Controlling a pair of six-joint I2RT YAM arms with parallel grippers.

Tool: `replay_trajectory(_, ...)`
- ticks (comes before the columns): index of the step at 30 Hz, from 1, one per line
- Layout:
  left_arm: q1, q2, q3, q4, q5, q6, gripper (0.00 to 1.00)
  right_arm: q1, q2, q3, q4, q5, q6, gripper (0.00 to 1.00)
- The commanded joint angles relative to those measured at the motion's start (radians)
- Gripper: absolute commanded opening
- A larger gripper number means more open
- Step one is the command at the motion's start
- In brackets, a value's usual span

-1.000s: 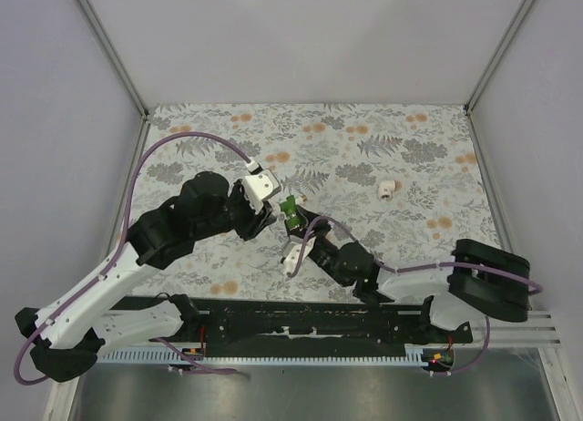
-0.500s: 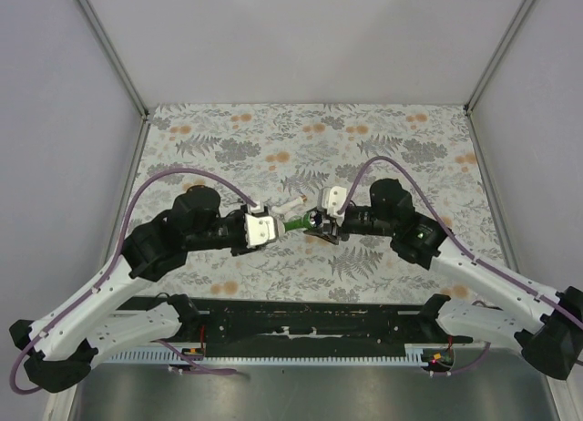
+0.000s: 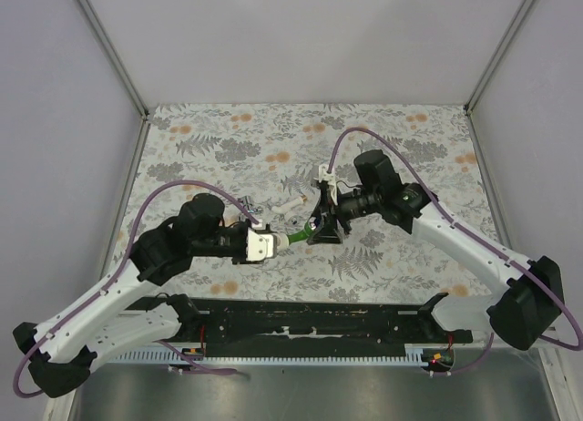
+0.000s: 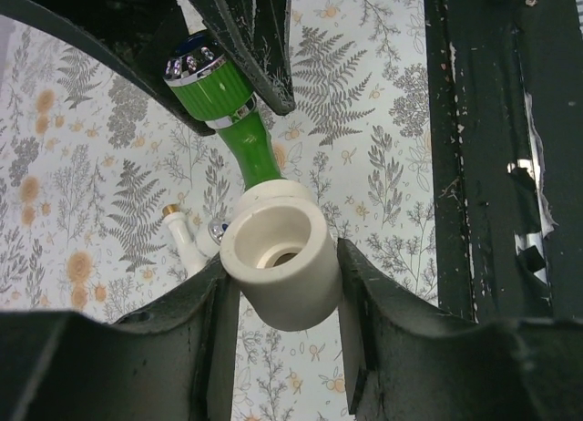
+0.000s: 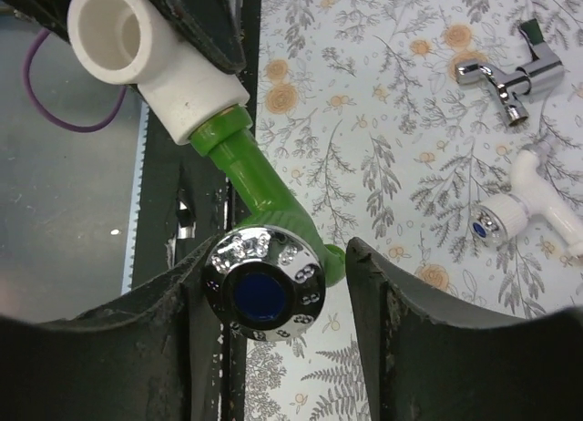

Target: Install the water faucets

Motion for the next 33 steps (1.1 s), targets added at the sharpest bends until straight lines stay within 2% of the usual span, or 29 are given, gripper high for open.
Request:
replay_trajectory(1,-0.029,-0.035,-0.066,0.078,0.136,-0.087,0.02,-0.048,-0.029,0.068,0.059,0.127,0.063,0.66)
replay_trajectory(5,-0.029,-0.044,-0.132,0.23,0.103,-0.278,0.02,-0.065,-0.026,0.077,0.059,0.189,0.084,0.74)
replay_trajectory(10,-0.009,-0.058,-0.201,0.404,-0.087,-0.554,0.02,-0.075,-0.058,0.06,0.077,0.298,0.12,0.83)
replay_trajectory(13,0.04,-0.087,-0.248,0.482,-0.145,-0.679,0.02,-0.081,-0.096,0.042,0.086,0.344,0.118,0.86)
replay_trajectory(17,0.149,-0.129,-0.317,0.586,-0.147,-0.923,0.02,-0.082,-0.113,0.022,0.105,0.349,0.137,0.91)
replay_trajectory(25,0.264,-0.077,-0.336,0.724,-0.046,-1.124,0.02,-0.084,-0.044,-0.018,0.137,0.453,0.402,0.95)
replay_trajectory(27,0.273,-0.061,-0.337,0.766,-0.021,-1.152,0.02,-0.082,-0.033,-0.029,0.172,0.436,0.469,0.98)
replay_trajectory(30,0.289,-0.041,-0.343,0.826,-0.007,-1.196,0.02,-0.085,-0.05,-0.058,0.322,0.382,0.607,0.98)
replay_trajectory(33,0.304,-0.037,-0.353,0.872,0.02,-1.213,0.02,-0.091,-0.065,-0.099,0.385,0.274,0.58,0.98)
